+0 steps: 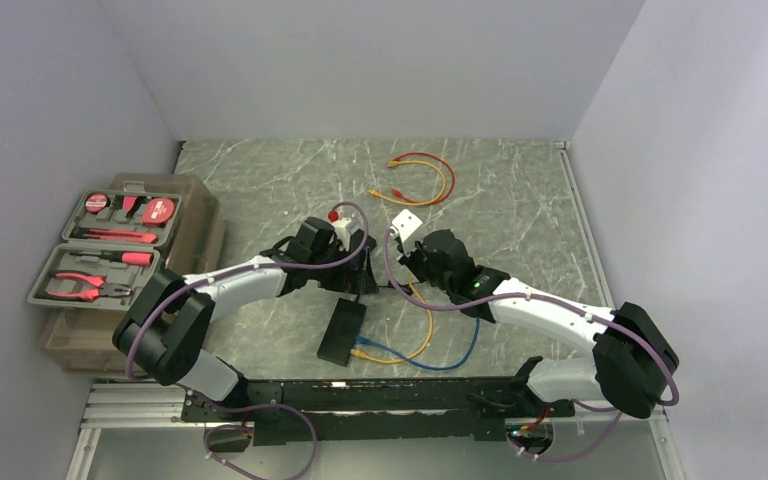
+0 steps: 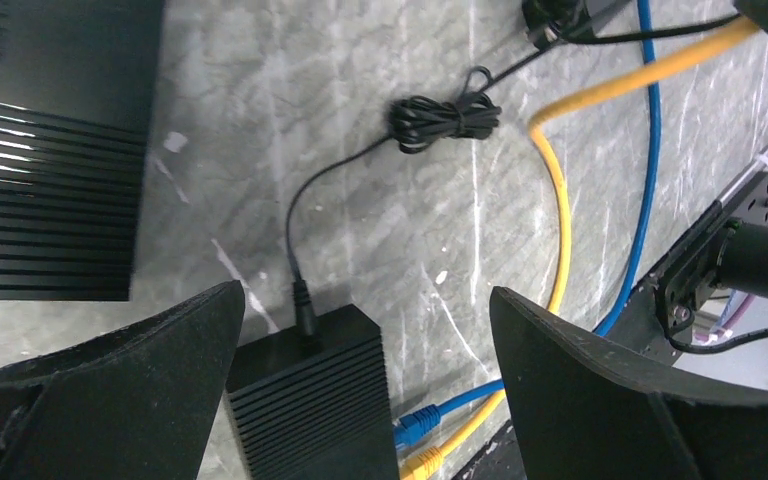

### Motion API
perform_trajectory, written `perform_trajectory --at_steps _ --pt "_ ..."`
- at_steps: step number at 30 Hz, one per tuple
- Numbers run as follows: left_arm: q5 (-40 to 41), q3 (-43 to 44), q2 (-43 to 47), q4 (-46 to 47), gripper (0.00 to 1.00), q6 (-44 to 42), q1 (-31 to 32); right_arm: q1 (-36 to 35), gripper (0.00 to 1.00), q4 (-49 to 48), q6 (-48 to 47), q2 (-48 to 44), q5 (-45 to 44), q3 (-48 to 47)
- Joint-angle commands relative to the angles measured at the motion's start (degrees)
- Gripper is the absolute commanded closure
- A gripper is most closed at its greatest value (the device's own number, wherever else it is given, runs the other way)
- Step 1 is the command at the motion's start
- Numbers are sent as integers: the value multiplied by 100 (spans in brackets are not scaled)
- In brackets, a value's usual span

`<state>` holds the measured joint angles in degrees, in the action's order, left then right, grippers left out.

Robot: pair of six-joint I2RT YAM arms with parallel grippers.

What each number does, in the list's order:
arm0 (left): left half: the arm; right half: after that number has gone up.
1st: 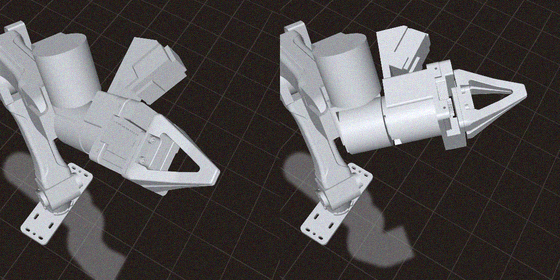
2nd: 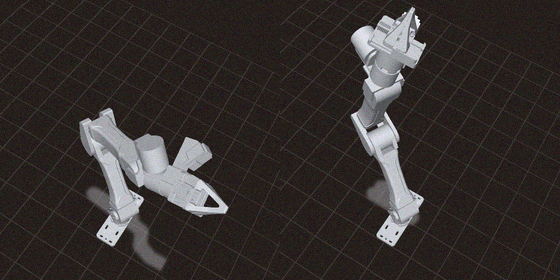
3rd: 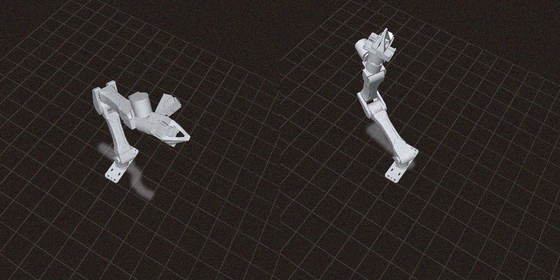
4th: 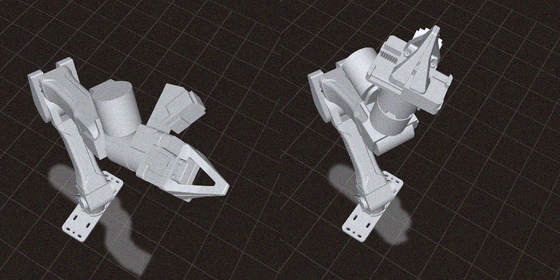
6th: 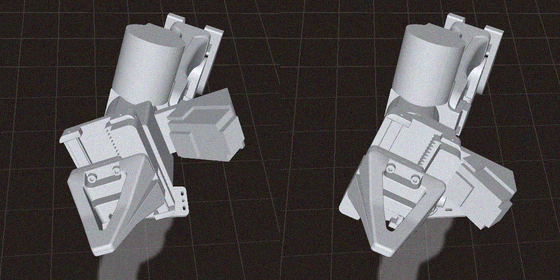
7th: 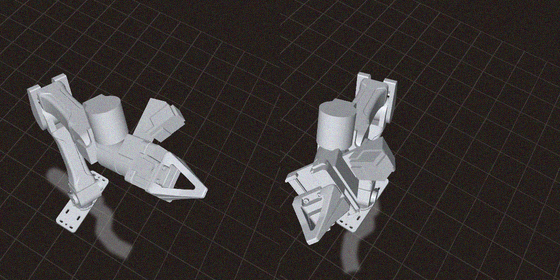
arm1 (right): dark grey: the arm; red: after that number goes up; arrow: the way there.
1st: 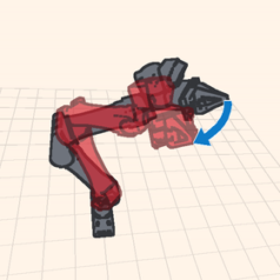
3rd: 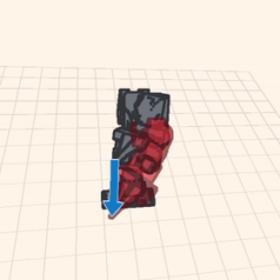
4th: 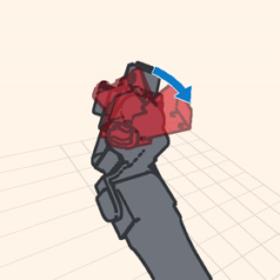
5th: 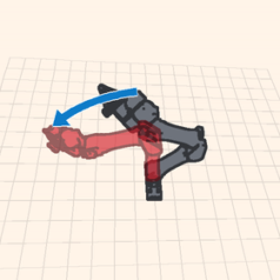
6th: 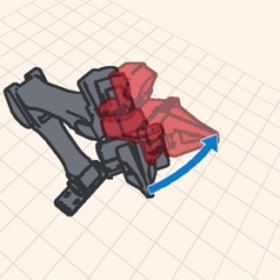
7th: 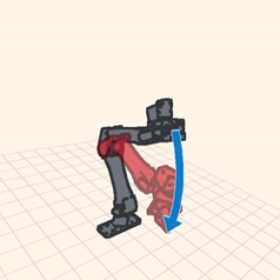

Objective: Insert the plug into the switch port
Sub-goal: Adjust the switch port at the center of the board.

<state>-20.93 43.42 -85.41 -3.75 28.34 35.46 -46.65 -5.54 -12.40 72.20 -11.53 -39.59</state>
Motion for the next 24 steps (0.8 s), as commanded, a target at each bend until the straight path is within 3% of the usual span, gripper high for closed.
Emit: perform_trajectory --at_steps 1,16,24 --pt "-163 244 -95 268 1 -21 -276 -7 100 -105 -25 -82 -72 -63" --pt "-279 242 -752 654 2 -70 -1024 -6 100 -164 -94 208 -6 -235" --pt "297 386 -587 389 1 -182 -1367 107 100 -330 -265 982 277 -609"
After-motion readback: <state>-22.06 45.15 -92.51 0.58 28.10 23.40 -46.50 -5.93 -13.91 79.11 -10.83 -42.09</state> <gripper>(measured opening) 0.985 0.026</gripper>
